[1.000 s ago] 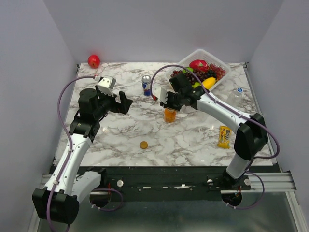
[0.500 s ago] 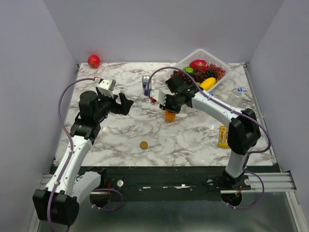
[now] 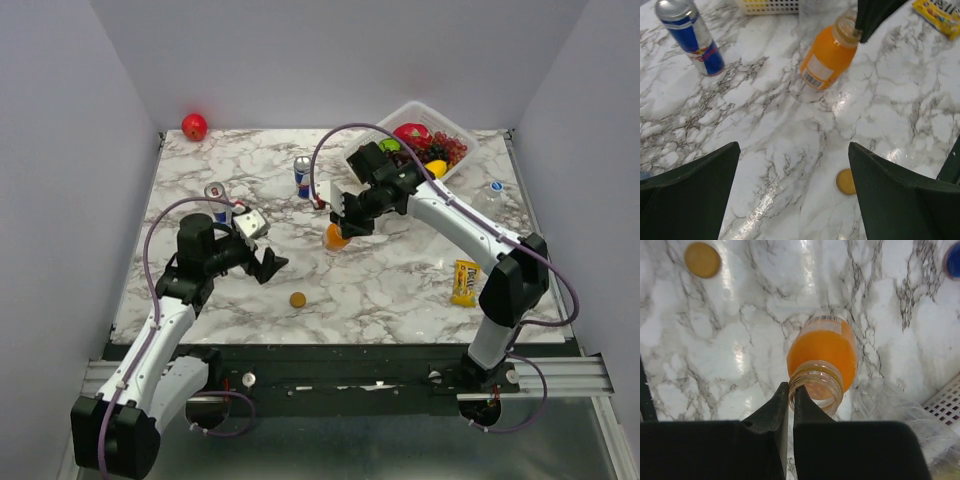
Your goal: Screw on the bottle caps
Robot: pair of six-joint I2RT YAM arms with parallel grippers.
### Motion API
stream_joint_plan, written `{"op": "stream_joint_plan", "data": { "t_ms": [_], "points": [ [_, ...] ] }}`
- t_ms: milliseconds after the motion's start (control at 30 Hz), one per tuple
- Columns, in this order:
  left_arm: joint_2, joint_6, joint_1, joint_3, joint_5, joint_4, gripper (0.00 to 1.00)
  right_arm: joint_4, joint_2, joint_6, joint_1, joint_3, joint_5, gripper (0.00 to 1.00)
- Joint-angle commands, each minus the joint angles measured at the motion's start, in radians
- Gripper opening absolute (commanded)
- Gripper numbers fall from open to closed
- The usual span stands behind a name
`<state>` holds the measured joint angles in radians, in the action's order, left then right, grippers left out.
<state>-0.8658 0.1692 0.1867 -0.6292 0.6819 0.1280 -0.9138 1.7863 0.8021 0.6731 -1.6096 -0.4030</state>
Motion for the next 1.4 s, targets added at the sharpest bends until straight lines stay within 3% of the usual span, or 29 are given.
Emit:
{"op": "stream_joint_plan", "data": {
  "t_ms": [0, 233, 667, 1367],
  "points": [
    [0.025, 0.275, 0.1, 0.042, 0.156, 0.056, 0.99, -0.148, -0.05, 0.028, 0.028, -0.128, -0.217, 0.01],
    [-0.039, 0.231, 0.263, 0.071, 0.013, -0.089, 0.99, -0.201, -0.045, 0.081, 0.088, -0.223, -0.28, 0.02],
    [-0.118, 0.15, 0.339, 0.138, -0.099, -0.292, 0.99, -0.295, -0.047, 0.209, 0.088, -0.254, -0.408, 0.02],
    [-0.167, 0.139, 0.37, 0.14, 0.033, -0.324, 0.92, -0.332, -0.024, 0.263, 0.117, -0.276, -0.453, 0.03]
  ]
}}
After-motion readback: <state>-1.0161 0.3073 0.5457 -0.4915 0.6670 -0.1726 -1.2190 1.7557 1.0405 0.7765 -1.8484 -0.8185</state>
